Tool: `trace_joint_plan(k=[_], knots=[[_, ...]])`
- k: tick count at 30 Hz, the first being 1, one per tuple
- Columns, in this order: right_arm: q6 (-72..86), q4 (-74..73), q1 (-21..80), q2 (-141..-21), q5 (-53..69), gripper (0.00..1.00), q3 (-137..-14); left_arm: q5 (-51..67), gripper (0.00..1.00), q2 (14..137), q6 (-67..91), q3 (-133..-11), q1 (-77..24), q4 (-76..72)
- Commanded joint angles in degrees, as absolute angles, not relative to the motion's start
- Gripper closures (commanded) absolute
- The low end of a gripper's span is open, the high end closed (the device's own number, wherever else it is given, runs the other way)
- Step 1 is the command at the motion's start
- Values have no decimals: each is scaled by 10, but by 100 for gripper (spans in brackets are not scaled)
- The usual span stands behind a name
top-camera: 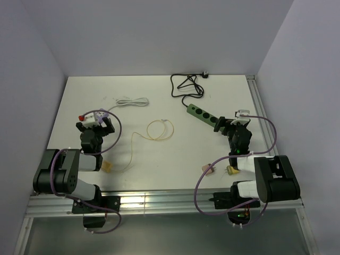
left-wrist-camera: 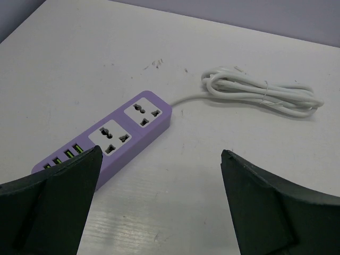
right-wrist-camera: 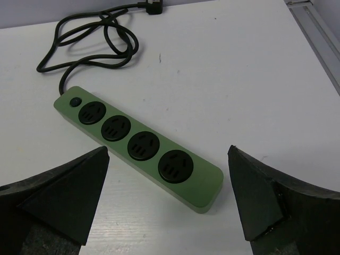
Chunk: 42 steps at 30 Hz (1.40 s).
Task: Insert the plug
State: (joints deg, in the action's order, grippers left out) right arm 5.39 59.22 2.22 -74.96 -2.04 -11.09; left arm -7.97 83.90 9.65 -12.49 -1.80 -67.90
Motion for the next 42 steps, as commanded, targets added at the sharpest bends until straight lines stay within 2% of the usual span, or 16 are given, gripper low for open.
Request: trace_joint_plan(k=[1, 4, 9, 11, 15, 16, 21, 22, 25, 29, 30, 33, 34, 35, 37, 42], knots=[[40, 629, 22, -744, -33, 0, -127, -83, 1, 836, 83, -139, -16, -698], [39, 630, 21, -744, -33, 0, -126, -124, 1, 820, 92, -129, -18, -716], [40, 630, 21, -743, -33, 0, -127, -248, 0, 677, 107, -144, -60, -570], [38, 633, 21, -743, -30, 0, -124, -269, 1, 637, 166, -157, -69, -525], [33, 639, 24, -741, -25, 0, -120, -311, 1, 525, 372, -186, -80, -287], [33, 640, 24, -739, -26, 0, -117, -304, 1, 506, 460, -192, -81, -250], [41, 644, 24, -698, -48, 0, -103, -179, 0, 366, 519, -137, -82, -236], [46, 622, 25, -680, -62, 0, -115, -166, 1, 346, 526, -134, -82, -209], [62, 397, 25, -607, -88, 0, -175, -149, 0, 276, 526, -135, -82, -164], [111, 331, 28, -513, -117, 0, -163, -127, 0, 222, 571, -151, -82, -109], [183, 317, 27, -448, -145, 0, -154, -128, 0, 219, 594, -160, -82, -81], [421, 78, 24, -326, -232, 0, -186, -131, 1, 225, 705, -215, -82, 82], [451, -53, 21, -308, -224, 0, -228, -127, 0, 230, 737, -230, -82, 119], [463, -104, 19, -295, -201, 0, -247, -101, 1, 241, 741, -256, -82, 144], [420, -161, 19, -272, -111, 0, -278, -62, 1, 250, 686, -272, -84, 147], [440, -286, 19, -328, -51, 0, -348, 42, 0, 288, 620, -320, -94, 149]])
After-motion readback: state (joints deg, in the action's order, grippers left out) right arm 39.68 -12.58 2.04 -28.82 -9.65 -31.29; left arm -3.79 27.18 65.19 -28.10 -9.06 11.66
